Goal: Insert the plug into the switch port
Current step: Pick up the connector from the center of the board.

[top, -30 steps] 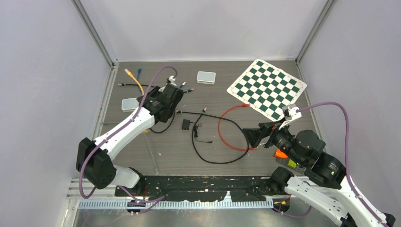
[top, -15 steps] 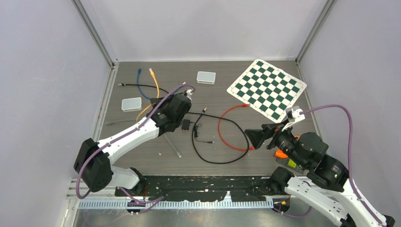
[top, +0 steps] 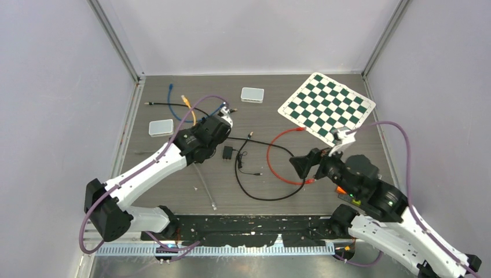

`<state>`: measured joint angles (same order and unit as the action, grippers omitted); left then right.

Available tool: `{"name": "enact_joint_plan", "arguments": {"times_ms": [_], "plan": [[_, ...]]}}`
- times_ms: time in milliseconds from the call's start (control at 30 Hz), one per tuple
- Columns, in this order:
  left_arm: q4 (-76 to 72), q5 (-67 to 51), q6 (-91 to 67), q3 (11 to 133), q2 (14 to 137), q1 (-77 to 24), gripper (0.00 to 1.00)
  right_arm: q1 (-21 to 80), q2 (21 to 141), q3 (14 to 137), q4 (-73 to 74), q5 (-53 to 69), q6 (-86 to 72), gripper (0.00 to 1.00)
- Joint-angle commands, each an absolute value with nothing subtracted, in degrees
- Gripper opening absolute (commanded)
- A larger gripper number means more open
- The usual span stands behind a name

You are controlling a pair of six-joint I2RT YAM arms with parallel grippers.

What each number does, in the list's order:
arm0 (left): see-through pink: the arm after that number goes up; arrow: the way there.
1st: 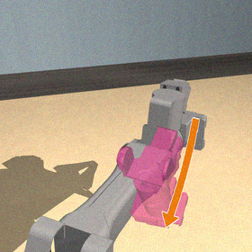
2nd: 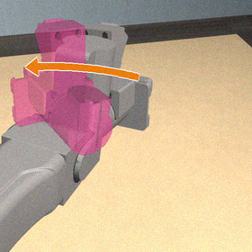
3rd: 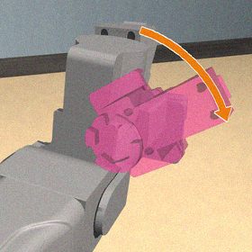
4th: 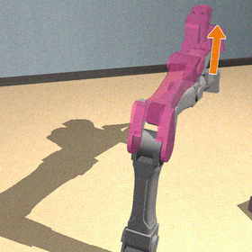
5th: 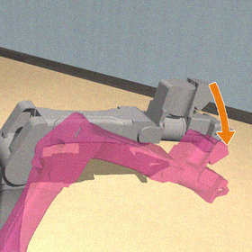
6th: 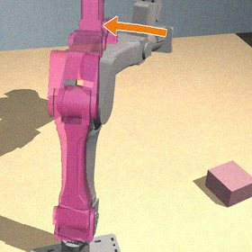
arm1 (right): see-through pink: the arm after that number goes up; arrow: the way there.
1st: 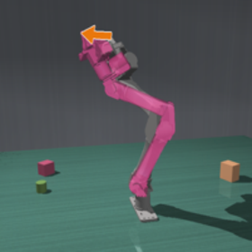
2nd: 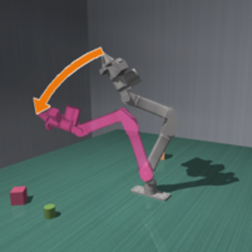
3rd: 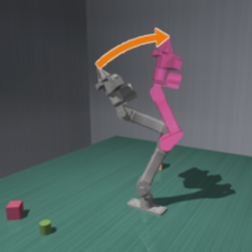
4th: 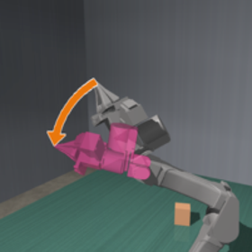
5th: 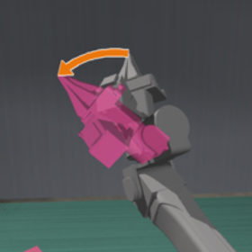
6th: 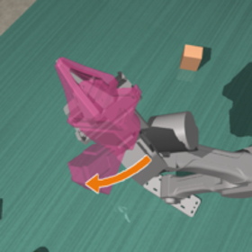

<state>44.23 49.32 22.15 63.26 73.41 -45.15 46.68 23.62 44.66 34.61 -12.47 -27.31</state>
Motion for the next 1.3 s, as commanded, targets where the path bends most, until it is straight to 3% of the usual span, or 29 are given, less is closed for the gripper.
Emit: {"name": "enact_joint_plan", "arguments": {"times_ms": [0, 100, 367, 533, 600, 800, 1100, 1267], "plan": [[54.9, 49.1, 8.0, 69.6, 74.4, -42.4, 0.00, 46.8, 31.9, 40.0, 24.8, -8.2, -29.7, 0.92], [60.5, 47.9, 3.5, 72.9, 75.9, -40.3, 0.00, 46.8, 39.1, 36.4, 15.0, -4.4, -31.7, 0.88], [61.5, 38.2, -4.9, 72.0, 72.6, -37.5, 0.00, 51.6, 59.8, 32.5, -11.1, -2.4, -37.8, 0.65], [60.1, 36.2, -8.7, 69.1, 71.4, -37.4, 0.00, 57.0, 75.5, 35.3, -22.8, -2.0, -40.1, 0.62], [59.5, 37.5, -9.2, 68.1, 71.1, -37.2, 0.00, 59.3, 81.2, 37.3, -25.5, -3.1, -40.6, 0.65], [55.7, 36.6, -11.8, 65.2, 66.8, -36.2, 0.00, 65.0, 97.0, 46.4, -29.4, -3.6, -43.1, 0.68], [54.7, 36.6, -13.4, 62.6, 62.3, -35.2, 0.00, 69.1, 113.1, 60.9, -24.4, -6.7, -44.9, 0.57], [53.7, 35.0, -14.0, 62.1, 59.9, -34.2, 0.00, 69.3, 116.1, 64.0, -21.5, -9.2, -44.7, 0.52]]}}
